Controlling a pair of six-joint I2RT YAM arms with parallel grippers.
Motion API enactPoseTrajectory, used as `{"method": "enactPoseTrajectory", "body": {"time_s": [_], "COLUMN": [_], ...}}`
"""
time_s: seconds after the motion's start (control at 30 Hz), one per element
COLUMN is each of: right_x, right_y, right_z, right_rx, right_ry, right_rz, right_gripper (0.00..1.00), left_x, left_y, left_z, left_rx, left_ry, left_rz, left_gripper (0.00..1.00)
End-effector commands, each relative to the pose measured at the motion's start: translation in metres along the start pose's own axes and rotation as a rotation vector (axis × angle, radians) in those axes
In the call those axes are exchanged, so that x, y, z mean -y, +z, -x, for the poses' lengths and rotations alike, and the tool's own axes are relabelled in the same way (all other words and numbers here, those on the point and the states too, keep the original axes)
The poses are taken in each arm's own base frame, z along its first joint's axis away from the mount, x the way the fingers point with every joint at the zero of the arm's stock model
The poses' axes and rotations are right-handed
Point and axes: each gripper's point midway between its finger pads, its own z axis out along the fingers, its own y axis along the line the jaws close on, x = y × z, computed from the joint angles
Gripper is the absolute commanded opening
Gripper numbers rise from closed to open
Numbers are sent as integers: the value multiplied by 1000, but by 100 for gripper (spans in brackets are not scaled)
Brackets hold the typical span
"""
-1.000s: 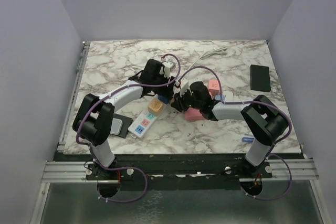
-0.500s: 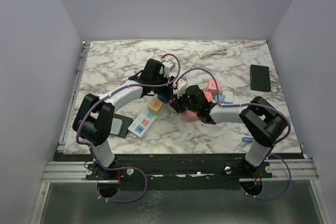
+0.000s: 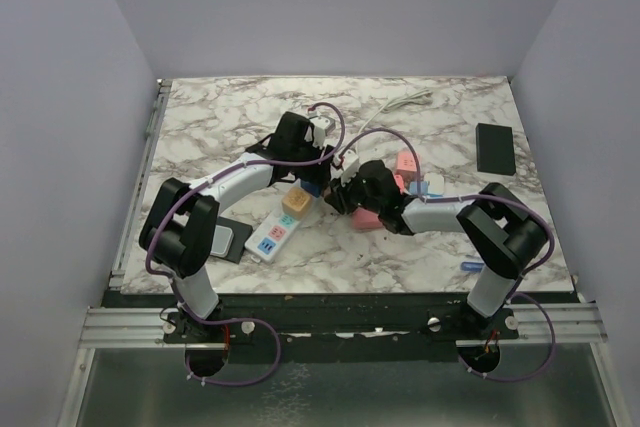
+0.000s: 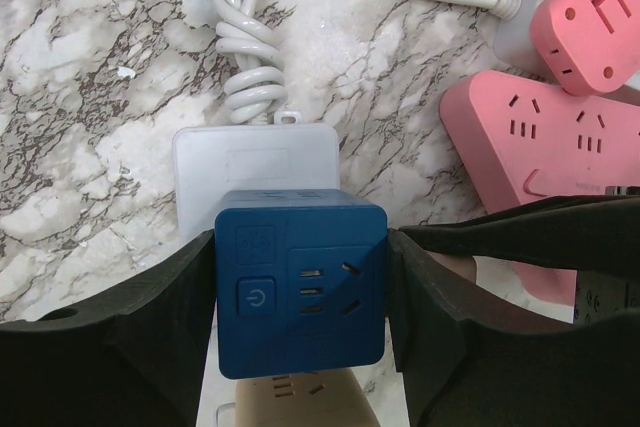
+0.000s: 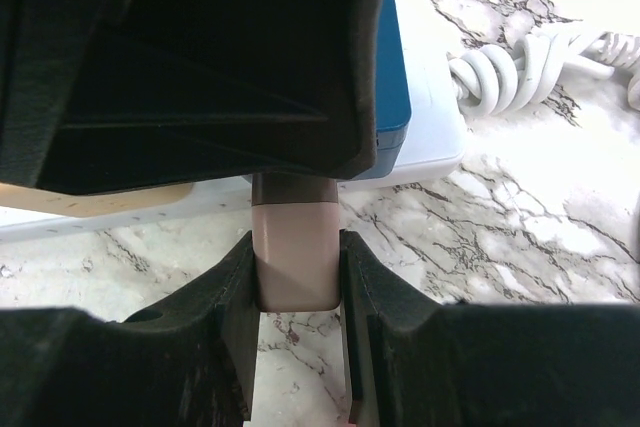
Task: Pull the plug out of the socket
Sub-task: Remove the plug from the socket.
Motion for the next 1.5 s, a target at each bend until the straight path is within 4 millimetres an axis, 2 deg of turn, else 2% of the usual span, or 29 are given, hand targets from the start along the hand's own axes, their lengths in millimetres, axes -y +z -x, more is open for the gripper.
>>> {"method": "enactPoseTrajectory", "body": {"time_s": [0.0, 0.2, 0.8, 1.23, 1.47], "right_x": [11, 22, 8, -5, -9], "right_y": [-4, -4, -2, 0, 3], "right_z": [24, 24, 19, 17, 20], "right_rx": [81, 78, 52, 46, 53], "right_ry": [32, 60, 62, -28, -9], "right_rz": [32, 64, 95, -74, -112], "right_gripper": [0, 0, 1, 0, 0], "left_x": [-2, -1, -5, -4, -3], "left_y": [10, 11, 15, 17, 17], "left_z": [-72, -74, -77, -77, -78], "left_rx": [-239, -246, -262, -264, -267], "left_ry": [-3, 5, 7, 0, 0], "left_rz": [12, 18, 42, 36, 36], "left_gripper": [0, 0, 0, 0, 0]}}
